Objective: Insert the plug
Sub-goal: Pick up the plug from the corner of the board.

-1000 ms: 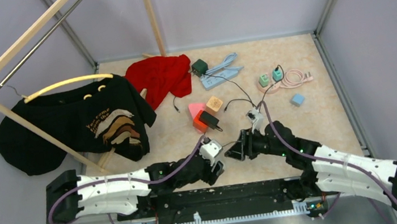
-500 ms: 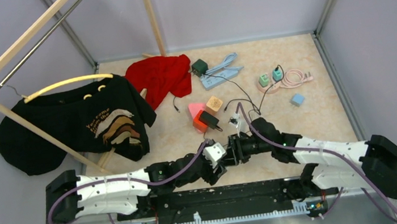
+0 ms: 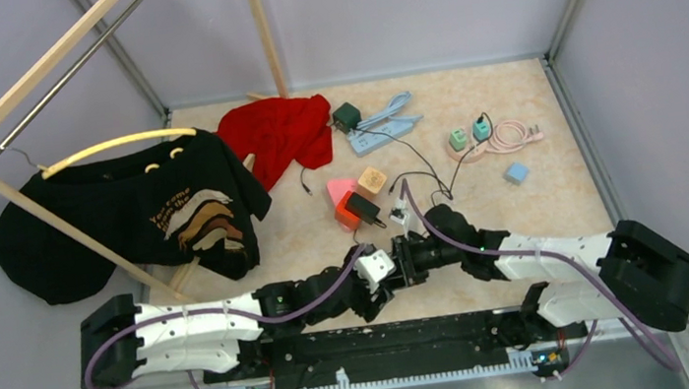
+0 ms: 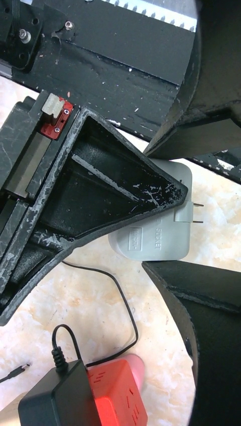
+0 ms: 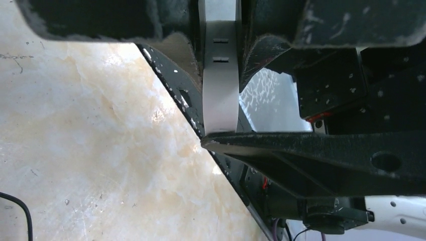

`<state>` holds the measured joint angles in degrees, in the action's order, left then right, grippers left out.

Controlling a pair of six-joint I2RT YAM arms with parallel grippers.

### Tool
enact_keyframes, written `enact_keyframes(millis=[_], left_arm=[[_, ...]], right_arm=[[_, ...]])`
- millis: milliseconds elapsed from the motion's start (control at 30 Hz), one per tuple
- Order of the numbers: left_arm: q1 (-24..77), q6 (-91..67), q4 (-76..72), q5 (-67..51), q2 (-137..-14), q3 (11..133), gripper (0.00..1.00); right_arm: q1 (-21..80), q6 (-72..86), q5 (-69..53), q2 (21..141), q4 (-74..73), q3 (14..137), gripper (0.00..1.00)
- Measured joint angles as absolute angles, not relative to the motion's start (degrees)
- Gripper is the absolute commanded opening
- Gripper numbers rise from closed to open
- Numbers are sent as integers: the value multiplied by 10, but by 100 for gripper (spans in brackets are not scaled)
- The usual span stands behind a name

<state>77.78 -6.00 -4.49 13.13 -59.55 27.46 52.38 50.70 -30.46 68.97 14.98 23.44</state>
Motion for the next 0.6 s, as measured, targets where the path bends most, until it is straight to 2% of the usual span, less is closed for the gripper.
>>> enact_keyframes(millis=[33,67,267,600], left_arm=[[778,-60,-45,135,-595,275,96],[778,-63,-45,137,-595,275,98],[778,-81,-22,153,-595,296,99],[778,-91,19,180,-561,363,99]], right_arm=[[524,507,-303,690,150,234,0],[524,505,-302,689,150,235,0],[518,466,-261,642,77,269,0],[424,366,-127,498,-179,392,0]])
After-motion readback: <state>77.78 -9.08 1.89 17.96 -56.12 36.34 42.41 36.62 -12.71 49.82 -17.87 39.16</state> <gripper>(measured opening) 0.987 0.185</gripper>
